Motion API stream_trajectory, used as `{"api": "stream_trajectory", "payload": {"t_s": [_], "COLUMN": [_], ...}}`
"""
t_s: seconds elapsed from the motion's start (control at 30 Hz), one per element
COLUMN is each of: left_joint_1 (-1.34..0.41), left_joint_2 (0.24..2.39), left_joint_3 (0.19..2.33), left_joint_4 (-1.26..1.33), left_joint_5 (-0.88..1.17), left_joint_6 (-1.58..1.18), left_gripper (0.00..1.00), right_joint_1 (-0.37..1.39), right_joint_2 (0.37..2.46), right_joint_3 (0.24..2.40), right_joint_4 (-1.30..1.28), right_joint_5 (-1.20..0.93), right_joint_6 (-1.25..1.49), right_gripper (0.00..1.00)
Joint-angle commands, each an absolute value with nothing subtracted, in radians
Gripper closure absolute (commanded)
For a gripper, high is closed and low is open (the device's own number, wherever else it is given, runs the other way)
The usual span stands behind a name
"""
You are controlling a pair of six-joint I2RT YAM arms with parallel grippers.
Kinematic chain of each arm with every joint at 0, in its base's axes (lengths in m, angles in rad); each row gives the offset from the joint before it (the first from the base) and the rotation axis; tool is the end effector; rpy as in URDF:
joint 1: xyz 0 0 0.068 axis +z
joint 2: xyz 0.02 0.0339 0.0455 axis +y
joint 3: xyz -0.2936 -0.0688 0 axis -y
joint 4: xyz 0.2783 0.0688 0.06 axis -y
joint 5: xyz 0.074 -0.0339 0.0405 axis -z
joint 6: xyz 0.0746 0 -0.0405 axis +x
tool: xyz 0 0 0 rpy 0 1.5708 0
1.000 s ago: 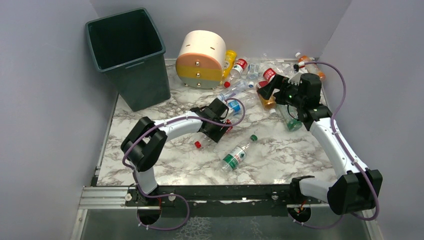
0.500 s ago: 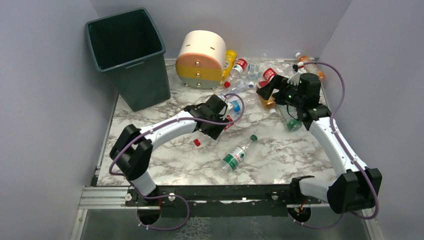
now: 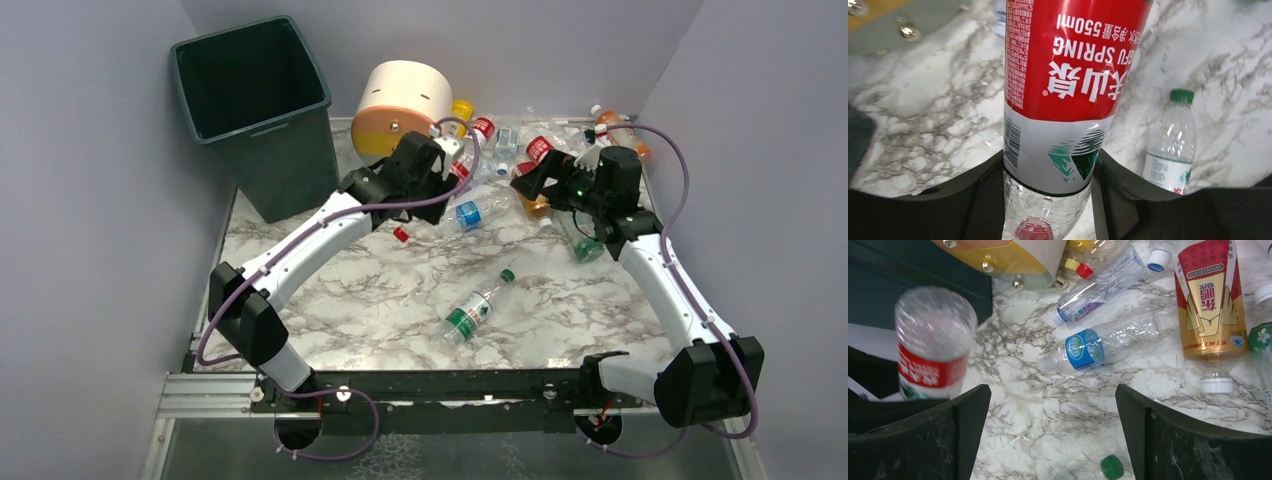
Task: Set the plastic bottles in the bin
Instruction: Place the plastic bottle in the trash bin.
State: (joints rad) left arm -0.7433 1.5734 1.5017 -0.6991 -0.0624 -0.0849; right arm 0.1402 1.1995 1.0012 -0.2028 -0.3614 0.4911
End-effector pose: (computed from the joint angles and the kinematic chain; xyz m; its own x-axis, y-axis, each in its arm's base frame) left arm 0.3044 -0.2735 0.3436 -0.5656 0.4049 -0.7185 0.5967 0.8023 -0.0175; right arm 0.3236 0.0723 0.3350 -0.5546 0.3672 -0.7467 -0.2172 0.8024 0.5559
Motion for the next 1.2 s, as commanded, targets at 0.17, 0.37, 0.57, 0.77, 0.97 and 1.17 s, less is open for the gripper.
{"api": "stream_trajectory", "payload": {"t_s": [0.17,0.37,0.57,0.77,0.97,1.17], "left_joint_1": [-0.563,-0.477,-0.388,-0.264,-0.152,-0.051], "left_joint_2": [1.667,1.736,1.762,1.762,1.730,1.707], "left_joint_3": [1.812,2.040,2.227,2.330,2.314,2.174], "left_joint_4": [-0.752,-0.783,-0.791,-0.762,-0.659,-0.483], "left_joint_5": [-0.116,-0.123,-0.112,-0.079,-0.066,-0.081], "left_joint_6": [-0.083,-0.063,-0.070,-0.081,-0.104,-0.097], "left_gripper": [0.50,0.49,0.44,0.42,0.39,0.37], "right_joint_1": [0.140,0.140,0.140,0.140,0.139,0.139], "right_joint_2": [1.183,1.185,1.199,1.215,1.232,1.245], "right_joint_3": [1.027,1.030,1.038,1.042,1.043,1.042], "right_joint_4": [-0.187,-0.183,-0.174,-0.161,-0.149,-0.138], "right_joint_5": [-0.405,-0.414,-0.431,-0.456,-0.477,-0.490], "right_joint_6": [0.507,0.510,0.519,0.531,0.541,0.547], "right_gripper": [0.02,0.02,0.02,0.02,0.02,0.02]}}
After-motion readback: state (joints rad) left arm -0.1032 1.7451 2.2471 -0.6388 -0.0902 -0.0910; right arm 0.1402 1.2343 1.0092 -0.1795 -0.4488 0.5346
